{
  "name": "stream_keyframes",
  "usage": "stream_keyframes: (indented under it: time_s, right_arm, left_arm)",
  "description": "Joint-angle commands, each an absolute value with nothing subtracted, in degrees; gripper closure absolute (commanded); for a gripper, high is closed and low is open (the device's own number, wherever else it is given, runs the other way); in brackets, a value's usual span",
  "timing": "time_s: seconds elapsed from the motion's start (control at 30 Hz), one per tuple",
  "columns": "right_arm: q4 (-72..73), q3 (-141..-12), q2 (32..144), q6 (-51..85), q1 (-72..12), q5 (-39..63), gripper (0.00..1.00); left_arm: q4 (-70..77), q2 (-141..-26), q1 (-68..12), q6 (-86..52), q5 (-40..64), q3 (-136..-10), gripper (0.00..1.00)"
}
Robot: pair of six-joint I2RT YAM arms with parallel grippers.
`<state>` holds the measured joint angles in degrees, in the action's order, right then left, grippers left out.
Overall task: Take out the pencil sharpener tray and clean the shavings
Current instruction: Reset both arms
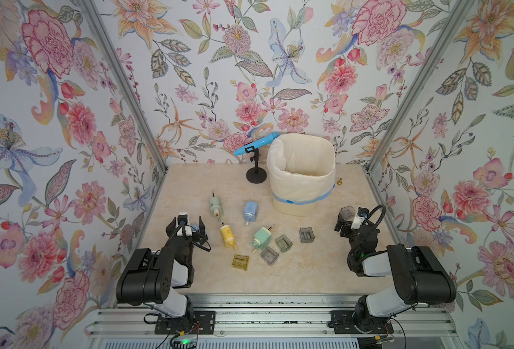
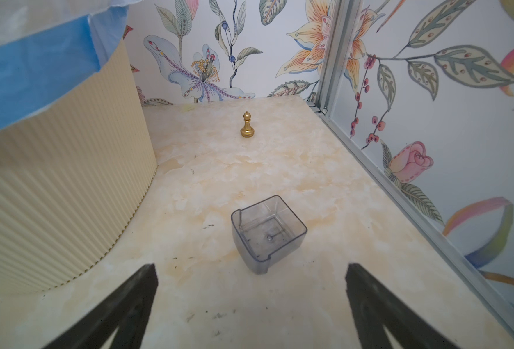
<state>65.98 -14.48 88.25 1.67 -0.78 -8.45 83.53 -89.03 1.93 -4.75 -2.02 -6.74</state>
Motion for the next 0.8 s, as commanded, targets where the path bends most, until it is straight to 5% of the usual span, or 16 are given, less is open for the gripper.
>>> stream_keyframes:
  time_s: [0.0,0.77]
  right_arm:
    - [64.50,-16.00,88.42,0.00,-2.02,-10.28,0.00]
    - [64.34,-16.27,88.51,-0.79,-2.86,-10.90,0.00]
  left_arm:
    - [82.25,-88.71,-0.54,-2.38,-11.82,-8.87,0.00]
    - [82.01,-89.17,-2.58,0.09,-12.00,-11.09,0.00]
